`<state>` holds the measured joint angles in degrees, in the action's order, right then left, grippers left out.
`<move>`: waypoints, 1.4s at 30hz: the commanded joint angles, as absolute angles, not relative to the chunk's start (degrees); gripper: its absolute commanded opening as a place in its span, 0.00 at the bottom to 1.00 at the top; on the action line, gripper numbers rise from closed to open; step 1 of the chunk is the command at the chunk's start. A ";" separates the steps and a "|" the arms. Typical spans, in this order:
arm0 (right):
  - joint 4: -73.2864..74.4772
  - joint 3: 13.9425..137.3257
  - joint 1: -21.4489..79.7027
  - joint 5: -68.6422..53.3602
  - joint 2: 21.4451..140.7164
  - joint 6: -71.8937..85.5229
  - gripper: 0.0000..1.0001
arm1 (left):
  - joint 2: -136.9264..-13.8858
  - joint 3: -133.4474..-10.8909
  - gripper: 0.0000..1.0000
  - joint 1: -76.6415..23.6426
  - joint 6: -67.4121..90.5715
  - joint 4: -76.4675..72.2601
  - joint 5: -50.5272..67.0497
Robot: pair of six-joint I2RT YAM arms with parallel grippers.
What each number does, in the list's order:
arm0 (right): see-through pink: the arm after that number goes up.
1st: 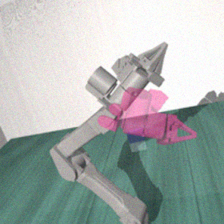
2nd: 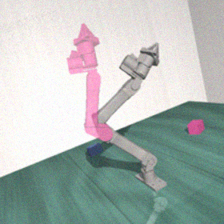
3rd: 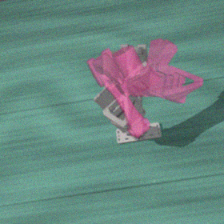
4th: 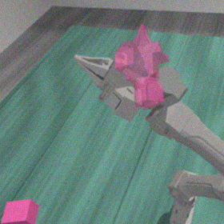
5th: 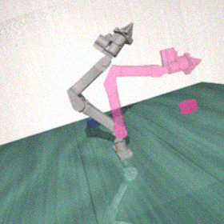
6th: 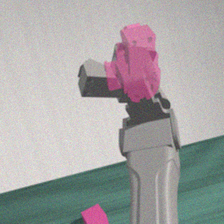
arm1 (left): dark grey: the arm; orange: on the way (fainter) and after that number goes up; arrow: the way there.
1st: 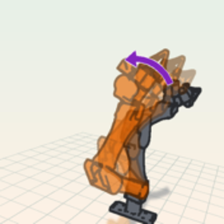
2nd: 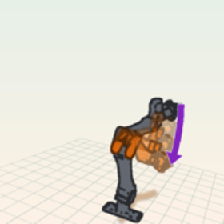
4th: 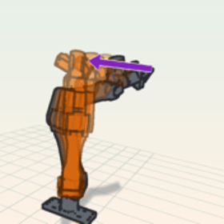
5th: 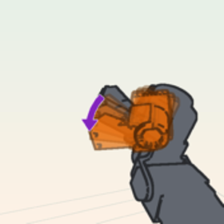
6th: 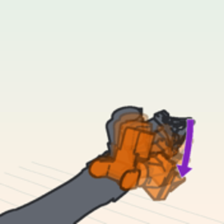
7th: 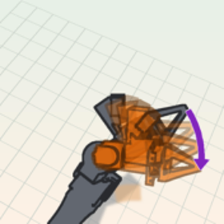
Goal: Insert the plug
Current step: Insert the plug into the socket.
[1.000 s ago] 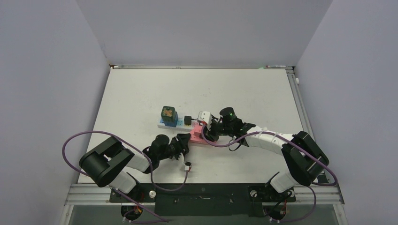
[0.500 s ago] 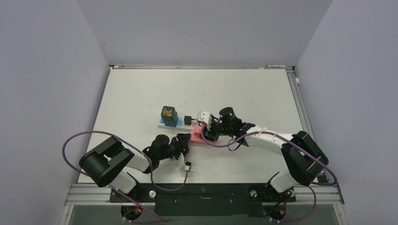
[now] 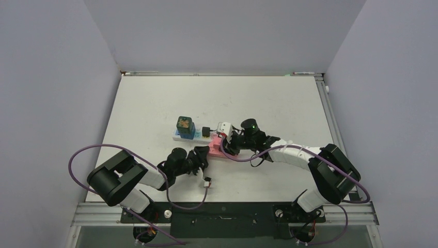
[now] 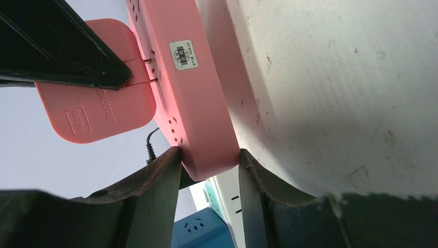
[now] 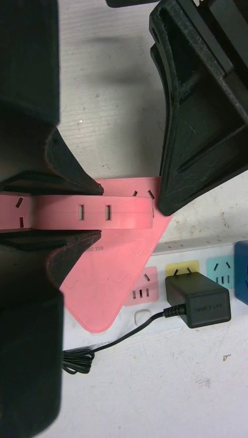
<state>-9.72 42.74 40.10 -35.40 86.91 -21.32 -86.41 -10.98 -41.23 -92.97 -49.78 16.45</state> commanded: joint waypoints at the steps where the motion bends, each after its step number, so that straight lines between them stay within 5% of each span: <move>1: -9.25 39.59 41.67 -27.89 88.19 -19.09 0.05 | -85.62 -13.45 0.33 -42.00 -90.68 -52.22 17.08; 42: -3.52 47.84 41.75 -36.52 99.49 -22.63 0.05 | -74.11 -12.45 0.29 -39.99 -81.36 -47.05 14.89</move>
<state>-11.18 48.99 41.21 -38.98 94.08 -21.96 -75.24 -10.39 -39.90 -83.74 -38.06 10.70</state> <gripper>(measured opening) 0.212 0.379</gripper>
